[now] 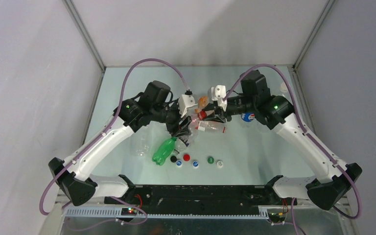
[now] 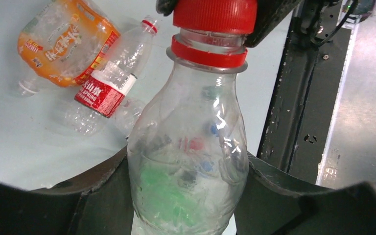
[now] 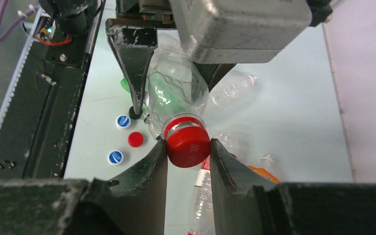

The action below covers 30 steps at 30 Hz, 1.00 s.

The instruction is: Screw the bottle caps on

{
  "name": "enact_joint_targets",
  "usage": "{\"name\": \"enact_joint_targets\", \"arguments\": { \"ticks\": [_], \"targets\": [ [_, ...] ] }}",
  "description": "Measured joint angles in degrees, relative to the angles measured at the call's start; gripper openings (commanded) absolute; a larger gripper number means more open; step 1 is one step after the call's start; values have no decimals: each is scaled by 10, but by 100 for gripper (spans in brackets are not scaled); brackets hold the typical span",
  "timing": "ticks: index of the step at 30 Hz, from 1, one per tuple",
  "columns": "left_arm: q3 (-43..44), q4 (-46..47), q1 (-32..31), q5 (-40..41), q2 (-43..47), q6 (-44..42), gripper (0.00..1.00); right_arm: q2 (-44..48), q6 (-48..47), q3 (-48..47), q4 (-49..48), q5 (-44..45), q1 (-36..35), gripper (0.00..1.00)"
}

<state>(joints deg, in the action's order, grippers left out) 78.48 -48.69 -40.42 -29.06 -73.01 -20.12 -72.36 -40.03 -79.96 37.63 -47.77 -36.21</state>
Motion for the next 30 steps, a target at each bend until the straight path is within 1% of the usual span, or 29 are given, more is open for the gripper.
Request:
{"name": "enact_joint_targets", "arguments": {
  "ticks": [3, 6, 11, 14, 18, 24, 30],
  "targets": [
    [0, 2, -1, 19, 1, 4, 21, -6, 43, 0, -16, 11, 0, 0],
    [-3, 12, -10, 62, 4, 2, 21, -14, 121, 0, -40, 37, -1, 0],
    [-37, 64, -43, 159, 25, -12, 21, -19, 271, 0, -65, 86, -4, 0],
    [-67, 110, -55, 199, 41, -16, 21, -19, 366, 0, -73, 115, -4, 0],
    [-85, 147, -64, 240, 48, -25, 21, -22, 489, 0, -84, 160, -4, 0],
    [-94, 181, -81, 294, 48, -47, 21, -24, 625, -10, -71, 223, -6, 0],
    [-136, 229, -109, 357, 49, -80, 20, -31, 734, -11, -29, 268, -10, 0]
  ]
}}
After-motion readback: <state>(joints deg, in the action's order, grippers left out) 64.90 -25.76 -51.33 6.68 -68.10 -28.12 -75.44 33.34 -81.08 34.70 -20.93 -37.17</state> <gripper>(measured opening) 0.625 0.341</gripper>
